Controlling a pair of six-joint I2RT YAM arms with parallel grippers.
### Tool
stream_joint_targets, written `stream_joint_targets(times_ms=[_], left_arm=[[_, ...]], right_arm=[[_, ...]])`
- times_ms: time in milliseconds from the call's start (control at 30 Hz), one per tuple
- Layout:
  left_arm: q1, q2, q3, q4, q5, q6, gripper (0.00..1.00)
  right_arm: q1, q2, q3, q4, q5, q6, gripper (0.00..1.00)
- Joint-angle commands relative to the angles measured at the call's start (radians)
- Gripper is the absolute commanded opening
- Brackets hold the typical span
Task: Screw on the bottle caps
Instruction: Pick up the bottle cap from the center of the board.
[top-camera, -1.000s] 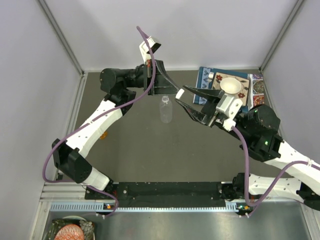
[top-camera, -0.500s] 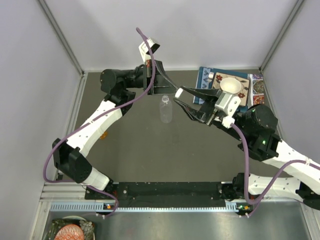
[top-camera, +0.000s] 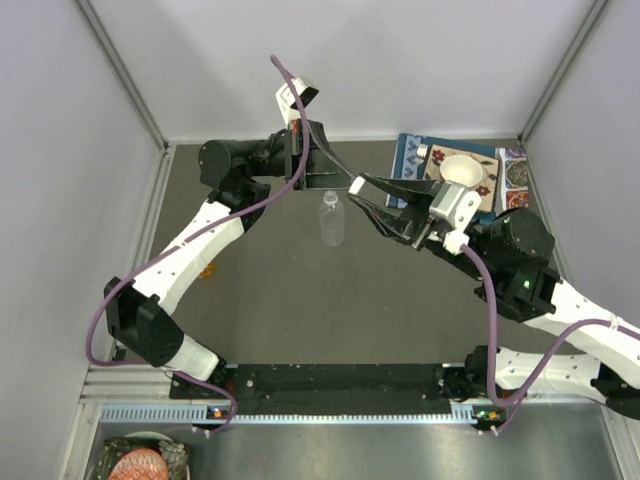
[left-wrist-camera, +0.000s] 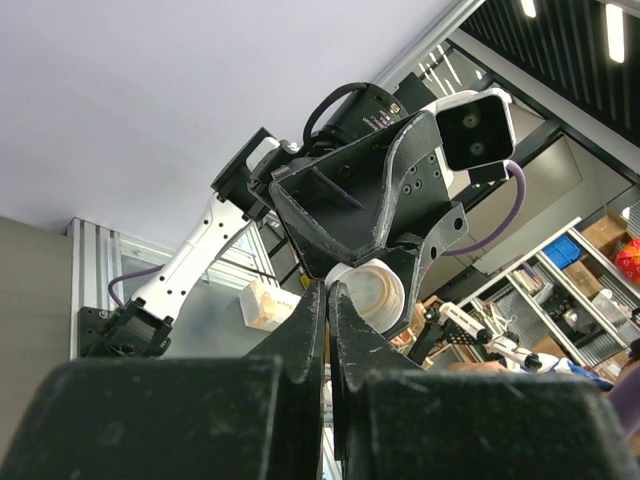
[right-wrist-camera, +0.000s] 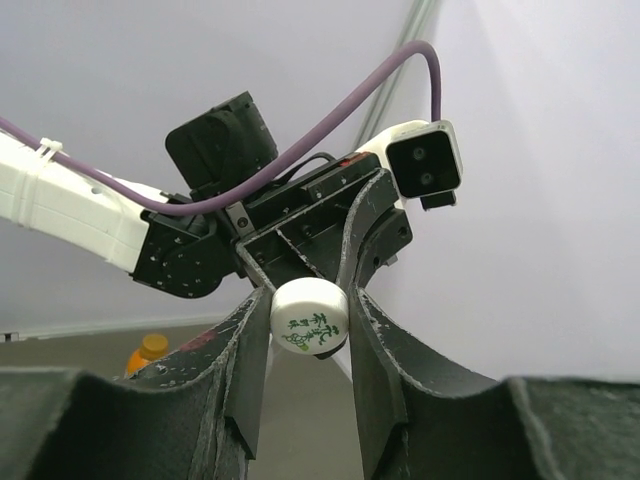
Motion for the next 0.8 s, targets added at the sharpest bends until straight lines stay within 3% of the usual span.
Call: stream_joint_targets(times_ms=[0,67,233,767], left_arm=[[0.006,-0.051,-0.003,0.07,-0.028,-0.024,0.0],[0.007,-0.051,-0.006,0.104,-0.031,-0.044,0.0],[0.009,-0.057,-0.008,0.105,-0.034,-0.048,0.0],[0.016,-0.06,-0.028,0.096,-0.037,-0.035,0.0]], right_arm=[[0.01,0.009,0.01,0.016,-0.006,0.014,0.34],[0.012,0.013,0.011,0.015,-0.007,0.015,0.41],[0.01,0.013,0.002,0.031,0.003,0.02,0.48],[0.01,-0.01,-0.003,0.062,-0.012,0.047,0.49]])
